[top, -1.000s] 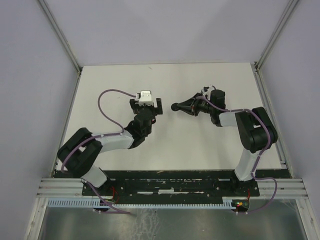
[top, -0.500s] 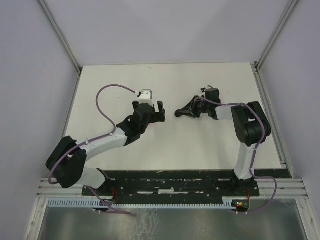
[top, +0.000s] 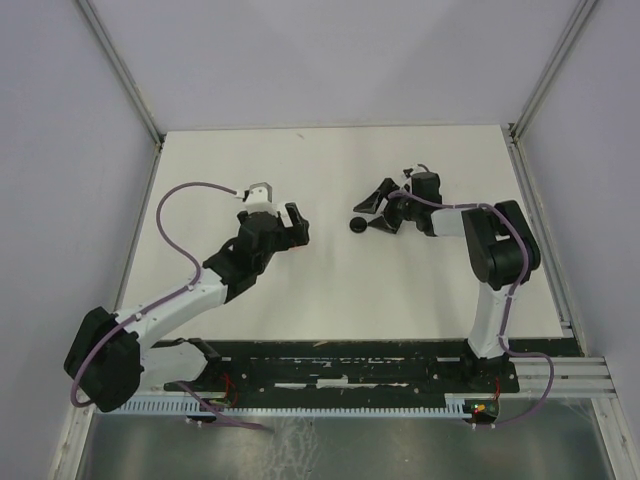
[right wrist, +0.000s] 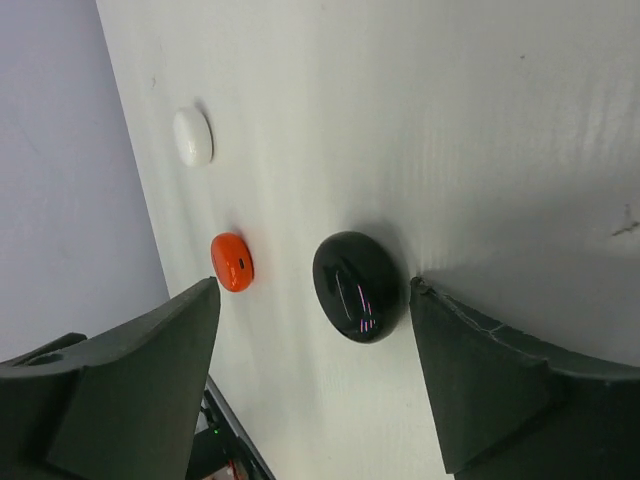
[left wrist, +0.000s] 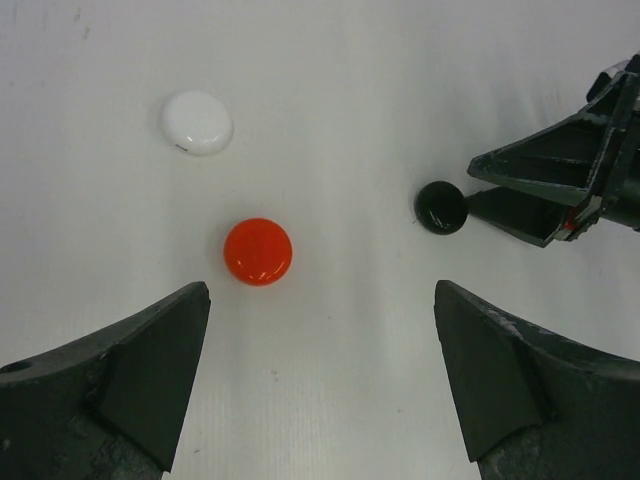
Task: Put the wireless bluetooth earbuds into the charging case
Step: Place the charging case at the center of the board, then reset both arms
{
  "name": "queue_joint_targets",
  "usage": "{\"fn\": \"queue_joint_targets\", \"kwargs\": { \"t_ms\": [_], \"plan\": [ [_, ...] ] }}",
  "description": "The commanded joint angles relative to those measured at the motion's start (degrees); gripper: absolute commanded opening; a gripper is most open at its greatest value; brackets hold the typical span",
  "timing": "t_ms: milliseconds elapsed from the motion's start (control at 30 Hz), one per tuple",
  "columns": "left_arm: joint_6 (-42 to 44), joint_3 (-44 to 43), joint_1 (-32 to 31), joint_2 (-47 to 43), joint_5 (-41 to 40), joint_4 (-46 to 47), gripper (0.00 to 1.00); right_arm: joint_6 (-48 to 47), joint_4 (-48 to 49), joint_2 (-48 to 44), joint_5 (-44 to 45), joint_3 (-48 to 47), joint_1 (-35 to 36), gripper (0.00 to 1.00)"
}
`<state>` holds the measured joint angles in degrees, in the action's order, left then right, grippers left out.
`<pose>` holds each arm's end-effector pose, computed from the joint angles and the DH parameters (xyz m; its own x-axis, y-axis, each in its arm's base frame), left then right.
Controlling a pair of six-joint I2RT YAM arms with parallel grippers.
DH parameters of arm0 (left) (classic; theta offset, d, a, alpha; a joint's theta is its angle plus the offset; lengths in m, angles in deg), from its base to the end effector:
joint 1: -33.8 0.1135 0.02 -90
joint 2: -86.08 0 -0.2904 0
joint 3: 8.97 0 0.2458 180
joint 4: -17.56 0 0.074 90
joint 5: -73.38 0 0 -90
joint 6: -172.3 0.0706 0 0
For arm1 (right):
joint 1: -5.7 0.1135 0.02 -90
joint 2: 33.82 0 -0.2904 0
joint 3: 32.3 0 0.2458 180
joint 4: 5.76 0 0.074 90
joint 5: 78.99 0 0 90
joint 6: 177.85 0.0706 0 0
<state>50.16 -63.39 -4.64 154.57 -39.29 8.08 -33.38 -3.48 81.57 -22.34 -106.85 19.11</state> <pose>0.2358 -0.1525 0.2683 -0.4229 -0.2910 -0.8582 0.0849 0.9301 -0.3573 0.4136 0.1385 0.1322 -0.8503 0.4961 -0.1755 0.1379 0.5319 0.8355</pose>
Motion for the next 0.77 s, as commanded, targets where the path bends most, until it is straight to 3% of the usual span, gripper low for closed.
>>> {"fn": "queue_joint_targets", "kwargs": {
  "t_ms": [0, 200, 400, 500, 733],
  "plan": [
    [-3.2, 2.1, 2.3, -5.4, -0.7, -1.7, 0.99, -0.1, 3.9, -2.1, 4.9, 5.7, -3.3, 0.87],
    [-5.5, 4.0, 6.3, -11.9, -4.4, -6.2, 0.99, 0.3, 7.2, -11.2, 10.4, 13.7, -8.3, 0.91],
    [-5.7, 3.0, 7.6, -15.0, -6.3, -10.1, 0.99, -6.0, -19.0, -21.5, 32.2, 8.5, -8.6, 1.0],
    [-5.8, 2.9, 7.7, -16.6, -6.6, -11.0, 0.99, -8.1, -31.6, -25.9, 43.7, 5.2, -8.7, 0.99],
    [-6.1, 5.2, 7.9, -19.1, -5.9, -11.4, 0.99, -6.5, -34.7, -31.5, 48.6, 8.3, -8.8, 0.99]
  ]
}}
